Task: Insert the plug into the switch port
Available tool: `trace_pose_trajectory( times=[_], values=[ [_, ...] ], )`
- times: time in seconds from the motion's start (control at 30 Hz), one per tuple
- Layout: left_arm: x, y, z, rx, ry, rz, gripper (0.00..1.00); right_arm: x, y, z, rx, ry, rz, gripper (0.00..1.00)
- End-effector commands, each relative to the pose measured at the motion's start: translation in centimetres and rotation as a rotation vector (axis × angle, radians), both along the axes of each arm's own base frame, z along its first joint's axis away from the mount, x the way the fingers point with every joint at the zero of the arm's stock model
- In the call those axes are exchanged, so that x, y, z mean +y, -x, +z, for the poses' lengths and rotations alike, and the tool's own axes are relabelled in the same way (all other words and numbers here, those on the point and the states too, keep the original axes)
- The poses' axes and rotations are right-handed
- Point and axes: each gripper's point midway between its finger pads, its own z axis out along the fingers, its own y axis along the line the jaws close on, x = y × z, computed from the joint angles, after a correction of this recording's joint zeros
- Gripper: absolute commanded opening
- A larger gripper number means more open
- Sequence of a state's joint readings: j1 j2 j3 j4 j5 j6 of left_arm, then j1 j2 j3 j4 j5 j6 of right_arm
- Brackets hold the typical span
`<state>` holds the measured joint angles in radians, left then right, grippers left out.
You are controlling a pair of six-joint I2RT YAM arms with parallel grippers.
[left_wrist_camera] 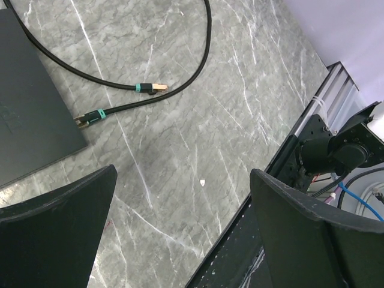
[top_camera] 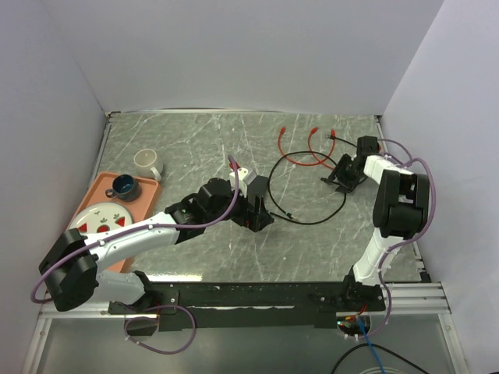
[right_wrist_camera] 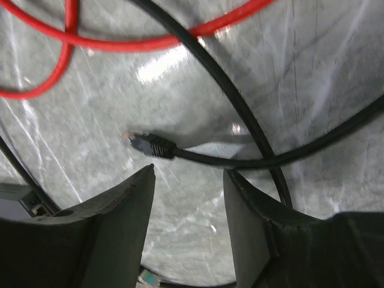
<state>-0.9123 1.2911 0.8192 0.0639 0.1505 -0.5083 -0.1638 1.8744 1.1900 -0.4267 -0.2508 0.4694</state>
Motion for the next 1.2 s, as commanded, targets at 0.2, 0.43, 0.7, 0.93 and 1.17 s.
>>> trace_pose_trajectory(
  times=[0.2, 0.43, 0.7, 0.93, 1.17],
  values=[
    [-0.5, -0.3, 1.0, -0.042, 0.028, -0.017, 0.99, 2.7, 2.1, 6.1, -0.109, 0.304, 0.261, 0.76],
    [-0.6, -0.1, 0.8, -0.039, 0.032, -0.024, 0.99, 1.9, 0.8, 5.3, -0.086, 0.497, 0.295, 0.89],
    [-0.5, 0.0, 1.0, -0.04, 0.035, -0.027, 0.99, 1.4, -1.4, 4.2, -0.048, 0.539, 0.337, 0.9],
    [-0.1, 0.0, 0.6, -0.038, 0.017, -0.015, 0.99, 0.8, -2.6, 2.9, 0.001, 0.532, 0.349, 0.91],
    [-0.2, 0.1, 0.4, -0.033, 0.012, -0.021, 1.0, 0.8, -3.0, 1.7, 0.039, 0.526, 0.388, 0.93]
  ],
)
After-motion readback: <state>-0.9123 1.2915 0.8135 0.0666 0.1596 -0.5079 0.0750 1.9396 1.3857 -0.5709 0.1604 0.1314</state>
